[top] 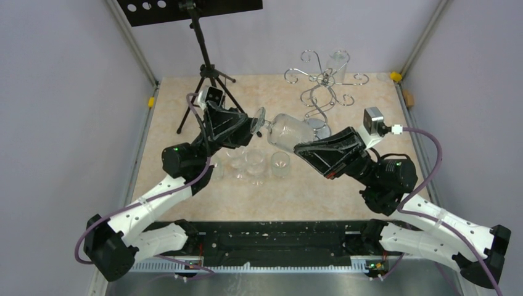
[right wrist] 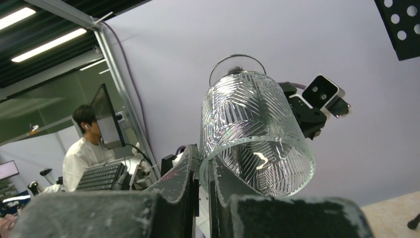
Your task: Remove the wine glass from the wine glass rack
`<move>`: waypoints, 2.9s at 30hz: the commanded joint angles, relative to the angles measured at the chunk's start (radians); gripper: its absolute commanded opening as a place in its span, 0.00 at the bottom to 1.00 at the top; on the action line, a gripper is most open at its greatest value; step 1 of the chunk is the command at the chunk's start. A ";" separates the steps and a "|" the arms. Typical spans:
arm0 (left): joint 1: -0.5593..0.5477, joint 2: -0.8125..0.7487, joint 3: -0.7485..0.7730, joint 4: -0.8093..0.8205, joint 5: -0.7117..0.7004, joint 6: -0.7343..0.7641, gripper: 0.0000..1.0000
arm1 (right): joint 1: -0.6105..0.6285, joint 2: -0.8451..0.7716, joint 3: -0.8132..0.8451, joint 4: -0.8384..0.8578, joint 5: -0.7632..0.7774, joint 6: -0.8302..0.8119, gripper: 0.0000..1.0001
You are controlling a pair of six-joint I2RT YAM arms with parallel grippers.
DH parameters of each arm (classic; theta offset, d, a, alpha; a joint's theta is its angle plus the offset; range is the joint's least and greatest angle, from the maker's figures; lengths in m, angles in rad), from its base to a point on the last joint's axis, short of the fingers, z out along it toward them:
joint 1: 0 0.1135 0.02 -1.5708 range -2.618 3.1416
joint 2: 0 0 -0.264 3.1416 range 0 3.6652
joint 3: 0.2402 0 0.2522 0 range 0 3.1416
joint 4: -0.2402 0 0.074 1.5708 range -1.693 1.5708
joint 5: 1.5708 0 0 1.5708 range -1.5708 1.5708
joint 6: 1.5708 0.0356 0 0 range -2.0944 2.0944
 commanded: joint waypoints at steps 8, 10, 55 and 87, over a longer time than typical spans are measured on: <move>0.003 -0.143 0.021 -0.169 0.022 0.468 0.68 | -0.007 -0.149 0.078 -0.329 0.261 -0.083 0.00; 0.002 -0.182 0.035 -0.315 0.035 0.613 0.69 | -0.007 -0.190 0.098 -0.479 0.357 -0.092 0.00; 0.003 -0.378 0.307 -1.608 -0.675 1.756 0.70 | -0.009 0.527 0.284 -1.530 0.650 -0.241 0.00; 0.002 -0.393 0.291 -1.598 -0.656 1.772 0.70 | -0.039 0.465 0.424 -1.551 0.720 -0.312 0.52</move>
